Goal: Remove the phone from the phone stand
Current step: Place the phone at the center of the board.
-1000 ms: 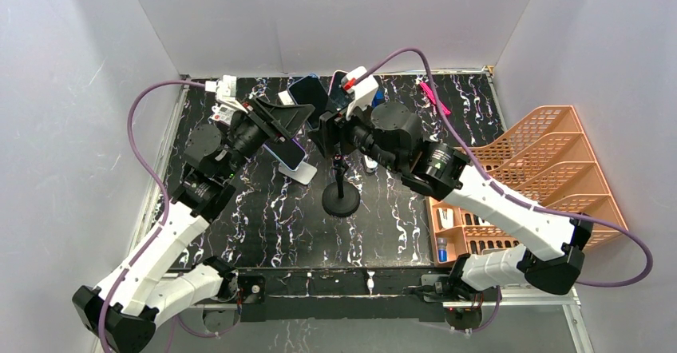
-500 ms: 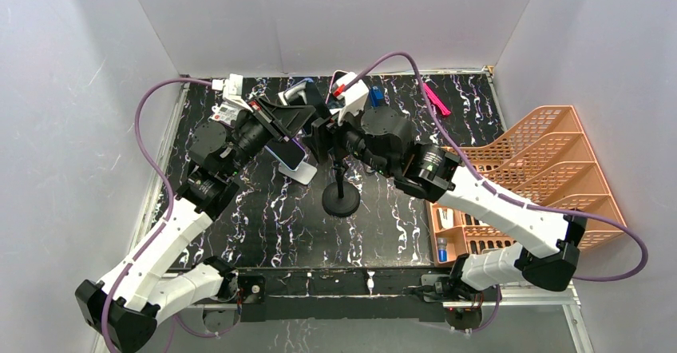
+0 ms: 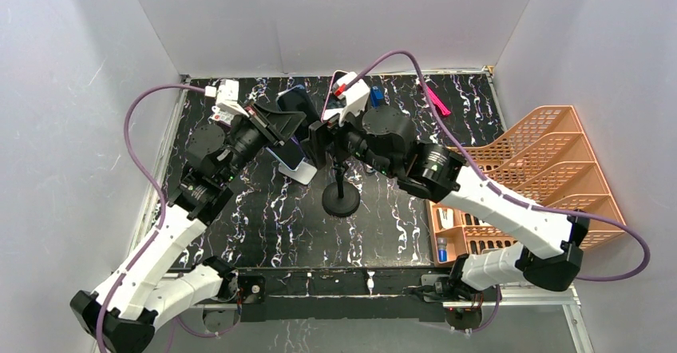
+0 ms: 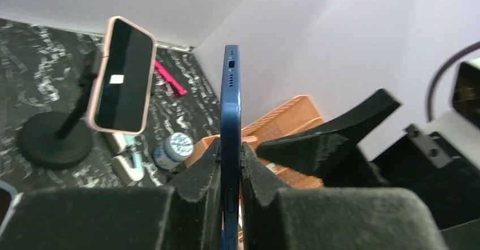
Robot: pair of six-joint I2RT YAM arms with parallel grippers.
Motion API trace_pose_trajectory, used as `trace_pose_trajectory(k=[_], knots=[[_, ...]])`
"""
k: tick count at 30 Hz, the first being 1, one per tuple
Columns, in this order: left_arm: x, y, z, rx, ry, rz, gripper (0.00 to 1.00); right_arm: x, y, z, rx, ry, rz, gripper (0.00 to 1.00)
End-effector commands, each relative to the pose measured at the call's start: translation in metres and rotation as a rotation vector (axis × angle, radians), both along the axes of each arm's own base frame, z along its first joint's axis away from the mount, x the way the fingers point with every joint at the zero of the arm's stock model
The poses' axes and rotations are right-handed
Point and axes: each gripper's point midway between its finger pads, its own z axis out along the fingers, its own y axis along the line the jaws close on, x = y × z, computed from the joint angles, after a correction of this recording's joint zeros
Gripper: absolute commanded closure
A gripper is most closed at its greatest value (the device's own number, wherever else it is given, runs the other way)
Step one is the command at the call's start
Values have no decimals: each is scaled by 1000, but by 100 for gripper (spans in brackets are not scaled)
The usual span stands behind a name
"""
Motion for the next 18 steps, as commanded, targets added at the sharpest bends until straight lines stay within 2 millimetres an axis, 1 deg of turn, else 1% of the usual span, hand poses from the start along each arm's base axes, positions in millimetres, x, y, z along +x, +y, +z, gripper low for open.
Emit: trace_pose_trajectory(k=[1,3,5,6,8,10,12,13,16,18], knots=[[-17,37,41,38,-115,122,100,-17,-26,47,101,-26,8,1],[-23,52,36,98,-108,175,100,-24,-36,48,104,-30,20,1],[-33,67,25,170,-92,210,100,-35,-45,50,116,-47,59,1],[-38,74,18,208,-81,225,100,-39,-50,45,115,-51,73,1],[-48,86,3,290,-60,241,100,-46,-60,43,131,-76,91,1],[-56,97,-16,375,-21,244,100,-49,-72,39,138,-91,81,1],[-66,105,-42,467,48,228,100,-51,-83,32,139,-96,63,1],[-70,106,-49,493,66,215,100,-52,-88,28,141,-98,57,1],[-81,107,-94,607,206,148,100,-54,-98,16,151,-92,41,1],[-87,102,-125,663,310,85,100,-55,-100,8,158,-81,30,1]])
